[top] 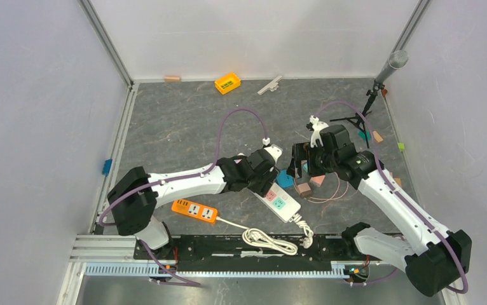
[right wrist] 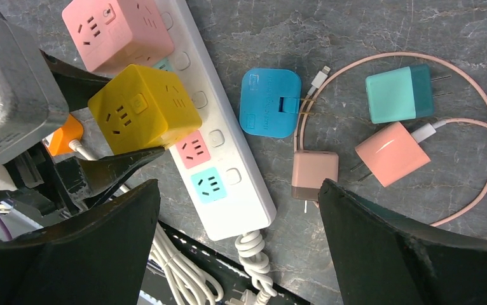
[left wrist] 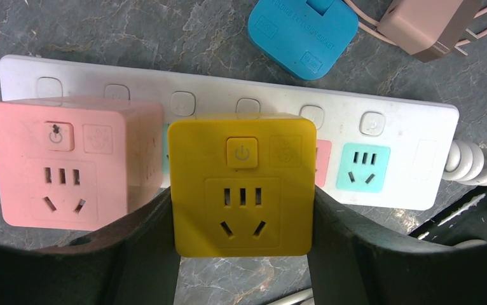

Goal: Insert the plug

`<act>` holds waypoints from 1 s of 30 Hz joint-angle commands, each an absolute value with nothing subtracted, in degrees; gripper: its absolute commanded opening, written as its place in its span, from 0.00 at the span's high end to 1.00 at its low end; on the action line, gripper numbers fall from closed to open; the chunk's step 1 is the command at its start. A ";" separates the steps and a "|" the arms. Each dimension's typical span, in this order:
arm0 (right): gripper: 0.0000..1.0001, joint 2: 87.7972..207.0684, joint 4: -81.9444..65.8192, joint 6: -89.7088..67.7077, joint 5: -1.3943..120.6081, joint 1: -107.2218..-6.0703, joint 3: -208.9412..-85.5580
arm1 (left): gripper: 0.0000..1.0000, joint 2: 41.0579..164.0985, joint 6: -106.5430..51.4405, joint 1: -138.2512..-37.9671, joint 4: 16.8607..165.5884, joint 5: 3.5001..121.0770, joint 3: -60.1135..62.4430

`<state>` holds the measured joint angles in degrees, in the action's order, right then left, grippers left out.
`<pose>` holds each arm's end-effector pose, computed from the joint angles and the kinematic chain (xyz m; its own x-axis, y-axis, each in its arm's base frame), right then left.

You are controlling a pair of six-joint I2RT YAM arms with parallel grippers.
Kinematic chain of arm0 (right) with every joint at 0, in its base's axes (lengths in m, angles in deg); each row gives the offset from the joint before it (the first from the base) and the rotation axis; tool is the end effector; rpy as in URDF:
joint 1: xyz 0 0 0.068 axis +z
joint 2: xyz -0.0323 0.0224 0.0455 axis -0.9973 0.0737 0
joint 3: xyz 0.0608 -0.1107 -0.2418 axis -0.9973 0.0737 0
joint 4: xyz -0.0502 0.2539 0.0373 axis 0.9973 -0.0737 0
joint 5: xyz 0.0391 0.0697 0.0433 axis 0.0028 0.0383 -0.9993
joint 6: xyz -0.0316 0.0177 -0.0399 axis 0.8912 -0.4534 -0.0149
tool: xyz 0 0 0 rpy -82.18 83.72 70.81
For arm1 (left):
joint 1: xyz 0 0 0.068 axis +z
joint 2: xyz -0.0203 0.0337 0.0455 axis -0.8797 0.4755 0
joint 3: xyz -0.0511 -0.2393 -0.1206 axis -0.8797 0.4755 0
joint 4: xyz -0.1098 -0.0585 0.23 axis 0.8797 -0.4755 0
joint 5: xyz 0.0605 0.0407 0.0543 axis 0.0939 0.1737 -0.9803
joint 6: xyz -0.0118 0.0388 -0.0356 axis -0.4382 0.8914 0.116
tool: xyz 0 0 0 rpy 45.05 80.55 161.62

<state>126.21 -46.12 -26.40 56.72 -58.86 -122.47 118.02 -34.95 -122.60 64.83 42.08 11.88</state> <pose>0.1864 0.1019 0.2822 -0.8199 0.0006 -0.5725 -0.2645 0.8865 0.3796 0.1670 -0.2861 0.2217 -0.6283 0.4773 -0.6144 0.6258 0.7792 -0.0348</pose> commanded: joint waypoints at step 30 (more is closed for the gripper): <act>0.02 126.31 -45.15 -25.29 55.81 -59.43 -121.98 | 0.98 121.68 -34.68 -126.74 69.08 39.78 23.12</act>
<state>126.36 -46.10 -25.77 56.57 -59.23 -122.27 117.76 -31.68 -125.95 73.94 37.82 18.79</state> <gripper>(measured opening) 0.979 0.681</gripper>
